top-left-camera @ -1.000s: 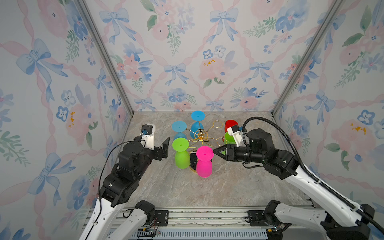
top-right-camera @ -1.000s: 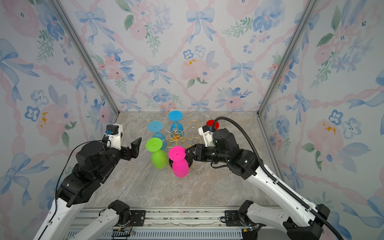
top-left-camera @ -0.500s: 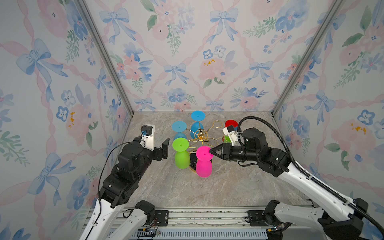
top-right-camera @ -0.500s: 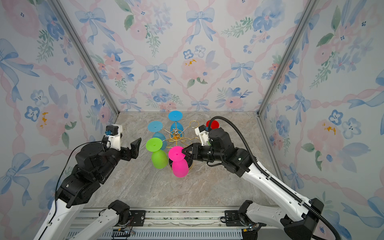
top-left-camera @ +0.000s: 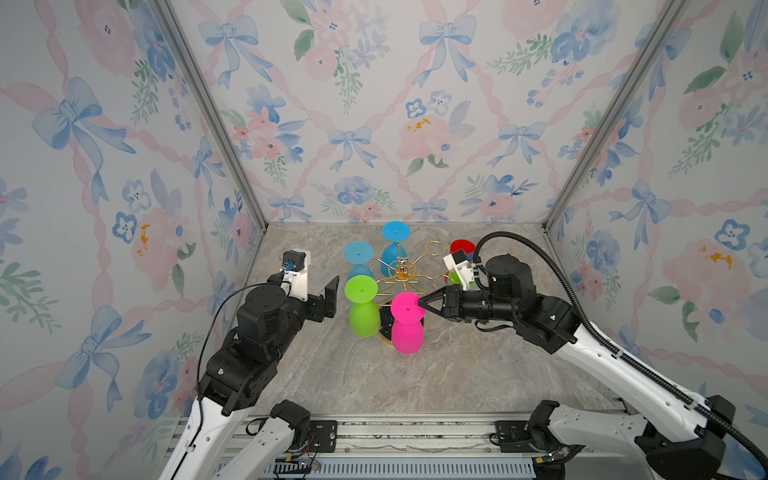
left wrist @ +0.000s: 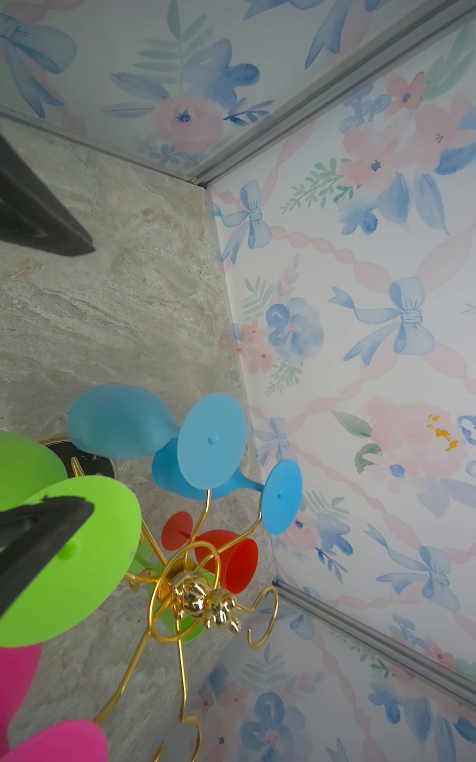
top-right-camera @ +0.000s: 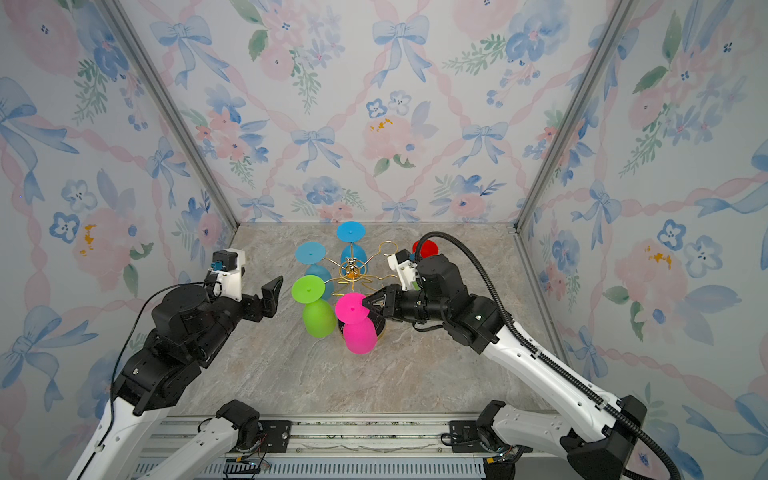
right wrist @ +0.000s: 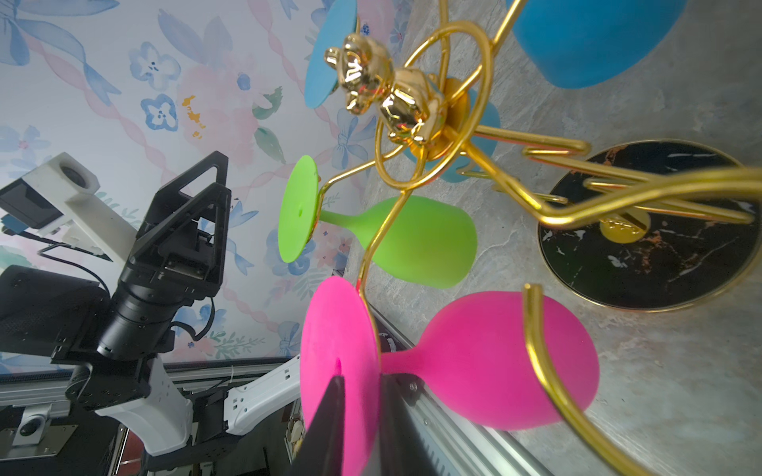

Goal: Take the wine glass off the wine glass rack
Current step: Pick up the wine glass from the wine glass rack.

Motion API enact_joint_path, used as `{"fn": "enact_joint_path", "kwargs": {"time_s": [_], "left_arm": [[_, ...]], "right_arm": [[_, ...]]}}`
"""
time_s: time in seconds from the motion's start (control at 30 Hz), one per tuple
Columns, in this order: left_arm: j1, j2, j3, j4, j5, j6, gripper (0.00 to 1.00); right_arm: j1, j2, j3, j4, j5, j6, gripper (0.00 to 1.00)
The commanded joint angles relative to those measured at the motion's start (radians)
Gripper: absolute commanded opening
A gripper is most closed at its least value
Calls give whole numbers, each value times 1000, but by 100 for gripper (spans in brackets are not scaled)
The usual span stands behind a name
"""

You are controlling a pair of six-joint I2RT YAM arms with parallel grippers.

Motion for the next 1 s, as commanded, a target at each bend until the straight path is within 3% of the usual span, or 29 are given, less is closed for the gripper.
{"fn": "enact_joint_path", "kwargs": {"time_s": [0.0, 0.6, 0.97], "left_arm": [[10, -2, -5, -8, -4, 14, 93], [10, 5, 0, -3, -7, 15, 93], [11, 12, 5, -1, -5, 15, 93]], "right_arm": [[-13, 2, -17, 40, -26, 21, 16], [-57, -15, -66, 150, -102, 101, 3], [-81, -13, -79, 218, -138, 149, 0]]}}
